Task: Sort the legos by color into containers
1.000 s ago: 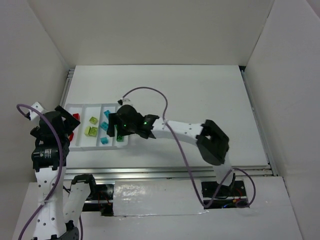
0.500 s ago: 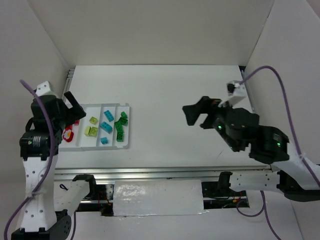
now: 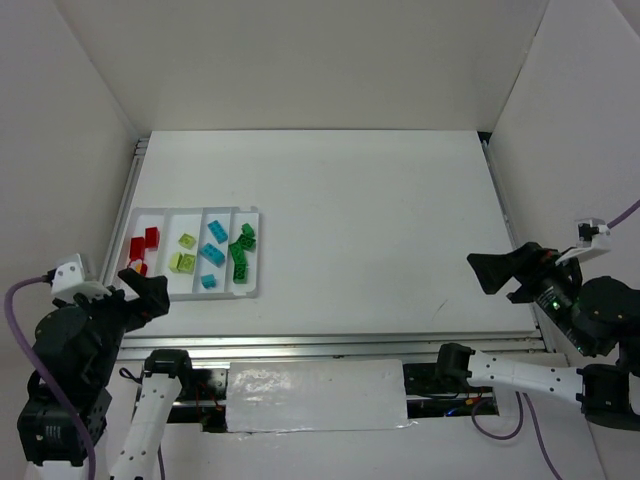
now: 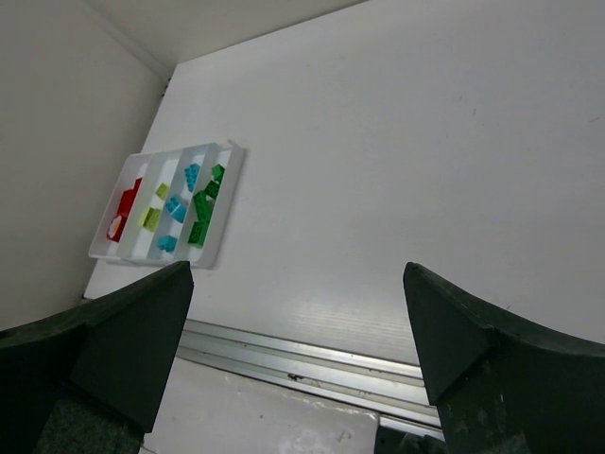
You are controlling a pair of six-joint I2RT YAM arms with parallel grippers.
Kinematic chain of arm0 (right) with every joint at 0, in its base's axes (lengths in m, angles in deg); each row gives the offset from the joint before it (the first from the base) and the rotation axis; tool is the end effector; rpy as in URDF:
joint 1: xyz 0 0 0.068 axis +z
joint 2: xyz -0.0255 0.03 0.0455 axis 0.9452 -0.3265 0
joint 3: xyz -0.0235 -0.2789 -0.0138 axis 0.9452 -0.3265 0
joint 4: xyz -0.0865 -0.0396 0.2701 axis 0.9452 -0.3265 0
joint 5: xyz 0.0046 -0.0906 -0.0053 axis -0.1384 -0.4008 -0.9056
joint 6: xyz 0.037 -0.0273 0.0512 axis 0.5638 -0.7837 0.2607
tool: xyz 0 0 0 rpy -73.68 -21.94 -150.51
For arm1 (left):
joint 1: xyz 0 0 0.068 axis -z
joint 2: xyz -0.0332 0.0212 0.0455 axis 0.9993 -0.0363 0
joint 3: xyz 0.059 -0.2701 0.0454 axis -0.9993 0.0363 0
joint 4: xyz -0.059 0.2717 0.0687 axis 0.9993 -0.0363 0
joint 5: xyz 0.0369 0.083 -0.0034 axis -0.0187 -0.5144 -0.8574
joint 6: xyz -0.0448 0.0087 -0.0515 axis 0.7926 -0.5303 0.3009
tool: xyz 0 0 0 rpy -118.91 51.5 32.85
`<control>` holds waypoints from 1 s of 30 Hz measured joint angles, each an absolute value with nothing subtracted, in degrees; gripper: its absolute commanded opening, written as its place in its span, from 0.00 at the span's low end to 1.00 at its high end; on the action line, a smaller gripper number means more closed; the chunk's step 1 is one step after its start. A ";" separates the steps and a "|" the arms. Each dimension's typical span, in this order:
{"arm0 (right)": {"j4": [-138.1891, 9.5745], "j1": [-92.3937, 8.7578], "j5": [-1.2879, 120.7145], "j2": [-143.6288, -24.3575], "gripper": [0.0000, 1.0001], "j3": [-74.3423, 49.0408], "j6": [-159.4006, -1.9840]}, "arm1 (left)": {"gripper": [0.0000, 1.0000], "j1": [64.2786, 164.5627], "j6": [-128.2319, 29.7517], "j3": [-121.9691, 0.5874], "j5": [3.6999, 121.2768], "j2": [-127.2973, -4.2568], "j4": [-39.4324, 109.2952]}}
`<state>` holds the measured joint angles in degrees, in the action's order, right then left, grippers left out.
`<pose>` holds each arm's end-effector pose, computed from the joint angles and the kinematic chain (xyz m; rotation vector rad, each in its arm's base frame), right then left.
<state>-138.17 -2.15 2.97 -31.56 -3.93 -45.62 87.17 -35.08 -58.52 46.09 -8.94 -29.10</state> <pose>0.0354 -0.0251 0.4662 0.1481 1.8131 0.5699 0.0117 0.0081 0.4260 -0.5028 1.6827 -0.1936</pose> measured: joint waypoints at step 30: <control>-133.16 -3.37 1.90 -26.03 1.00 -10.79 -49.55 | 1.00 87.04 -32.02 -57.86 36.49 -10.47 -31.46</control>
